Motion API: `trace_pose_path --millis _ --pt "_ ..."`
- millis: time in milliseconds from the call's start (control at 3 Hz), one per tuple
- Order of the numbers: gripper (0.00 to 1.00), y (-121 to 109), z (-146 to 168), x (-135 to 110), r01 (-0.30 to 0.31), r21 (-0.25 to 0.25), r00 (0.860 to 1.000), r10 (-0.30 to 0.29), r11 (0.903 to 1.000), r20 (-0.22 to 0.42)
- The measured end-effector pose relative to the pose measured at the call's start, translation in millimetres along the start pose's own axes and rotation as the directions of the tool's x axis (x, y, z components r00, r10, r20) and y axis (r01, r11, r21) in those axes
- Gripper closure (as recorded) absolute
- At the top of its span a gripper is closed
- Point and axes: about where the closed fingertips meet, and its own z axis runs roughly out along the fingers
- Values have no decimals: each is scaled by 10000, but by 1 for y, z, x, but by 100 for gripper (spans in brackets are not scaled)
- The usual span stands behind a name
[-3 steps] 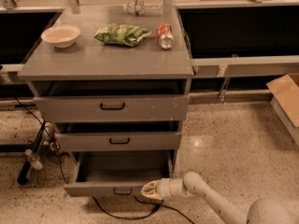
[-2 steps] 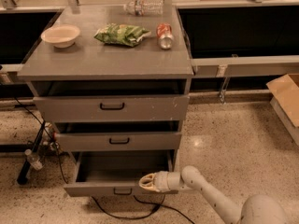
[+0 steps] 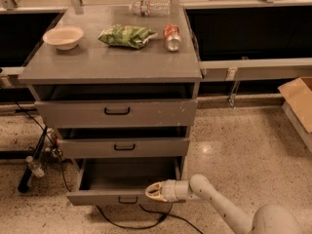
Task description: Close bottom drawer
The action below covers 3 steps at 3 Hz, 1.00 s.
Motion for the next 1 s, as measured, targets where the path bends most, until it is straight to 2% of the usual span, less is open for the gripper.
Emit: trace_pose_path --millis 667,1000 --pt "100 44 -16 32 -1031 -139 9947 1031 9946 14" --pt "100 44 -16 32 -1031 -139 9947 1031 9946 14"
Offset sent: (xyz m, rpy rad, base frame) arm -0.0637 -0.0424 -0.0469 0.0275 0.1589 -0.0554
